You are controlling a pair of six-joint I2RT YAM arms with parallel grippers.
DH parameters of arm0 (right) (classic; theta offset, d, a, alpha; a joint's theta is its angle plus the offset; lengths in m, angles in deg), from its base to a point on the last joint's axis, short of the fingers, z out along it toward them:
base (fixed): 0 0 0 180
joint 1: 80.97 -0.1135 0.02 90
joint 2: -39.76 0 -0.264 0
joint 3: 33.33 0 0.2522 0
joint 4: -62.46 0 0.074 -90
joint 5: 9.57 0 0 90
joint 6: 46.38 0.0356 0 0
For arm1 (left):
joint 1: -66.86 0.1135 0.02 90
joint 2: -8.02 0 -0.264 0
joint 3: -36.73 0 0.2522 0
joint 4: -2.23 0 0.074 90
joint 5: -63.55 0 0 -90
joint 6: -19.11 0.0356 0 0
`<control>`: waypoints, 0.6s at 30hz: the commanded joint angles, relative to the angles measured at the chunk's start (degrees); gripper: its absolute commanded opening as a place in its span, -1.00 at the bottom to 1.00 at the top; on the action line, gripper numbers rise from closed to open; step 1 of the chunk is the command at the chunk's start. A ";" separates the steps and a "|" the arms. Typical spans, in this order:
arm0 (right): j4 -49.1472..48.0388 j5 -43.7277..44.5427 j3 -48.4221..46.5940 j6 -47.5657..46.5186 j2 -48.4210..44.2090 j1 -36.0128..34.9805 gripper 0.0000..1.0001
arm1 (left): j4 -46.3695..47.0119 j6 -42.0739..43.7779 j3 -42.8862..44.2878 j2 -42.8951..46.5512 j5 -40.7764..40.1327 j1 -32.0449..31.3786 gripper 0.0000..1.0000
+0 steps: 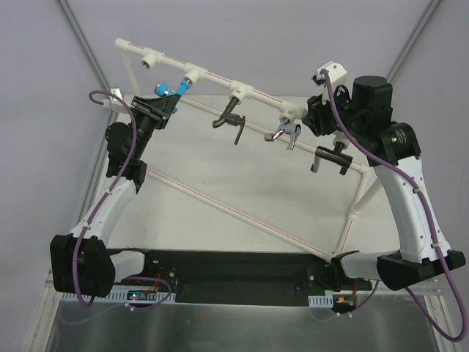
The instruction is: Install the water faucets
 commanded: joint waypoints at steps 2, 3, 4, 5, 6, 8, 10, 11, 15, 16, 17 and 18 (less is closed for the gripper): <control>-3.52 3.34 0.93 7.74 0.89 -1.00 -0.97 | 8.47 -0.20 -3.56 -1.32 -2.93 -1.86 -1.00; -3.43 3.34 0.93 7.65 0.89 -1.08 -0.97 | 9.01 -0.20 -3.92 -1.32 -3.29 -1.86 -1.00; -3.52 3.34 0.84 7.65 0.89 -1.08 -0.97 | 9.19 -0.20 -4.18 -1.58 -3.38 -1.86 -1.00; -3.43 3.43 0.84 7.39 0.89 -1.17 -0.97 | 9.02 -0.20 -4.10 -1.67 -3.46 -1.86 -1.00; -3.34 3.43 0.84 7.30 0.89 -1.09 -0.97 | 8.75 -0.12 -3.92 -1.76 -3.29 -1.86 -1.00; -3.25 3.34 0.93 7.03 0.63 -1.26 -0.97 | 8.58 0.41 -3.39 -2.02 -3.11 -1.86 -1.00; -3.25 3.43 1.02 6.51 0.45 -1.35 -0.97 | 7.09 1.11 -2.08 -1.93 -3.11 -1.86 -1.00; -3.25 3.43 1.19 6.33 0.36 -1.35 -0.97 | 6.30 2.16 -1.64 -1.76 -2.94 -1.86 -1.00; -3.08 3.52 1.19 5.54 0.10 -1.52 -0.97 | 2.17 4.89 1.35 -1.32 -2.32 -1.86 -1.00; -3.08 3.52 1.19 5.28 0.10 -1.61 -0.97 | 0.33 5.42 2.22 -1.32 -2.24 -1.86 -1.00; -3.08 3.52 1.19 5.10 0.10 -1.70 -0.97 | -0.21 6.29 2.67 -1.23 -1.97 -1.86 -1.00; -2.99 3.69 1.11 5.01 0.10 -1.79 -0.97 | -0.65 6.65 2.93 -1.32 -1.97 -1.86 -1.00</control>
